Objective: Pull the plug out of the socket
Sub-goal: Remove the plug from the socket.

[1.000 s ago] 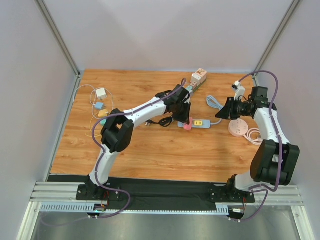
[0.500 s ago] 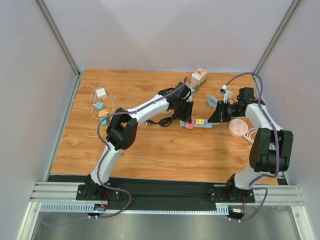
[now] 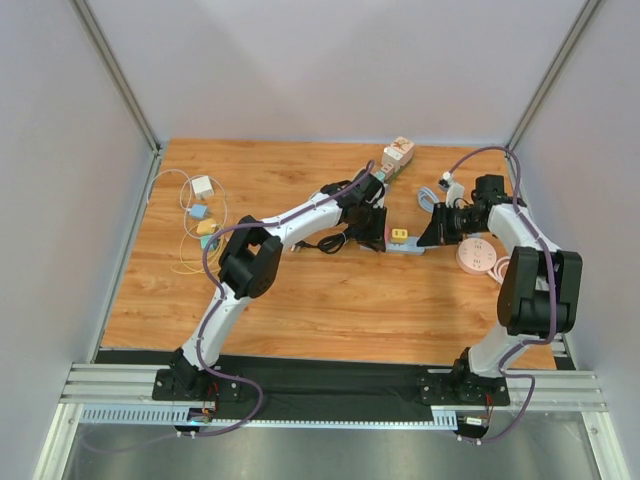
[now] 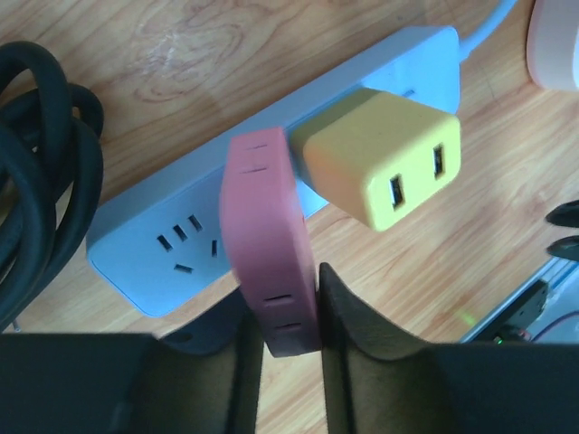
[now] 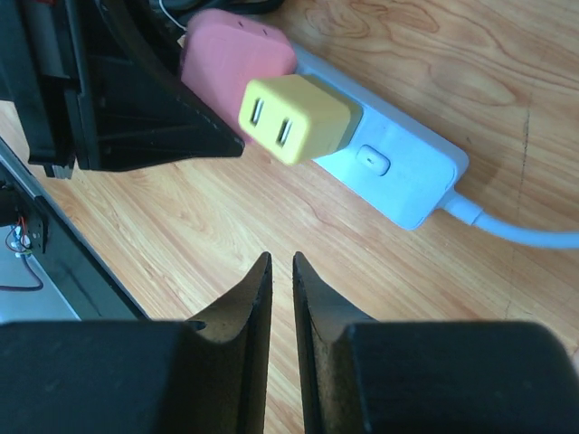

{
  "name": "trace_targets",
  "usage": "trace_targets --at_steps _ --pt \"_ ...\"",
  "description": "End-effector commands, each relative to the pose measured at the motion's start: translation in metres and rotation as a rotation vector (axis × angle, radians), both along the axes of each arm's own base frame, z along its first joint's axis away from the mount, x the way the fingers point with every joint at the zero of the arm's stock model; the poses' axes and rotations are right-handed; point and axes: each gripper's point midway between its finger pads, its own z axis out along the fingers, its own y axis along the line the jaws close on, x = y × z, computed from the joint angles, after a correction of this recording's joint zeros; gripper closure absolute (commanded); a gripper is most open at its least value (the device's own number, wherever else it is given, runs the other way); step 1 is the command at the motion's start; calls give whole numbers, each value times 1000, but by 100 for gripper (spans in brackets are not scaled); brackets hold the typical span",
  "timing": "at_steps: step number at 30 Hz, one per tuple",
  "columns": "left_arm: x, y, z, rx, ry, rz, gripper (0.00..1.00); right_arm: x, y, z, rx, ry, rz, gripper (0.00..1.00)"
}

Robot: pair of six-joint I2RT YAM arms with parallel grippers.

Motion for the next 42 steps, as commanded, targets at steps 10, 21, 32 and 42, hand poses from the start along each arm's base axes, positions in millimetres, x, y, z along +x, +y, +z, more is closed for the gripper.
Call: trace_targets --at_steps 10,21,32,42 --pt "15 7 0 -19 7 72 55 19 7 -11 73 47 -4 85" --pt "27 4 11 -71 1 111 45 23 10 -39 118 157 -36 89" --pt "36 -2 24 -130 -1 143 45 26 17 -42 136 180 -32 95" --pt "44 1 25 -136 -2 175 46 41 15 -43 136 177 -55 96"
